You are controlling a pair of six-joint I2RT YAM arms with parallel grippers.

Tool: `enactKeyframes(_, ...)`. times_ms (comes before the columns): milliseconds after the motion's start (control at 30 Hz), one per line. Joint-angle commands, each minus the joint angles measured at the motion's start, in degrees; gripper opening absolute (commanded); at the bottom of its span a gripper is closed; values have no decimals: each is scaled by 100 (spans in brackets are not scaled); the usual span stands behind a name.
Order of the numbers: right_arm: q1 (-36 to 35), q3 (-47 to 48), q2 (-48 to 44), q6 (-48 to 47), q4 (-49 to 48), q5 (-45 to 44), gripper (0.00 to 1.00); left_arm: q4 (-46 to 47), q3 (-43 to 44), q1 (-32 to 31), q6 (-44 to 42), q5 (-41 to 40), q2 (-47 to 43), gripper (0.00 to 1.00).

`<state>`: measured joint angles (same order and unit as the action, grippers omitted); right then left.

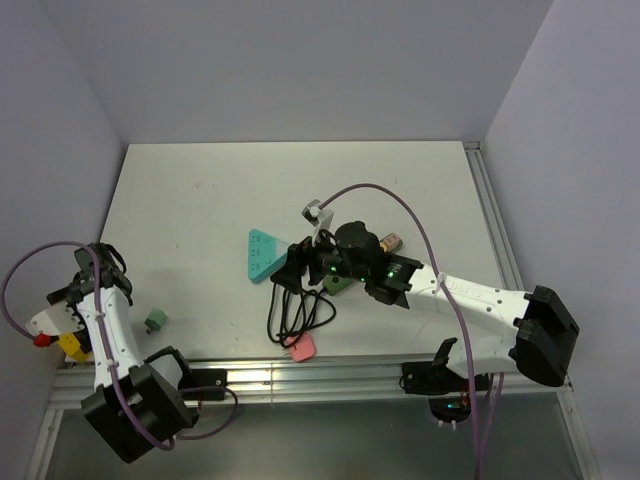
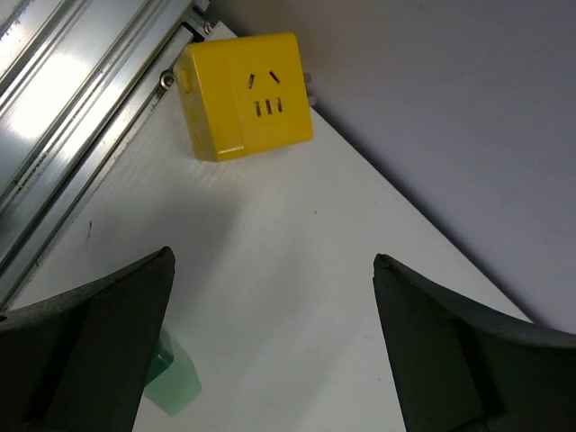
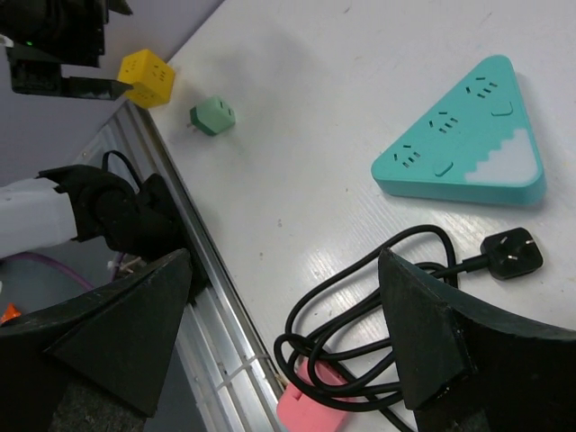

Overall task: Insert the plug
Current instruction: Pick up the plug from the corner of the board.

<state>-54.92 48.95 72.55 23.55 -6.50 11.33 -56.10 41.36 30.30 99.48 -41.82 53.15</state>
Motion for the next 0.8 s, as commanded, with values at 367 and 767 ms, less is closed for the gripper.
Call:
enactKeyframes(367,165,-96,-48,176,-430,492,91,1646,3,2214,-1519,1404,1206,97)
enactKeyframes(767,244,-579,-566,229,-826,792,90,1960,233,2717,-1704,2229,2384,90)
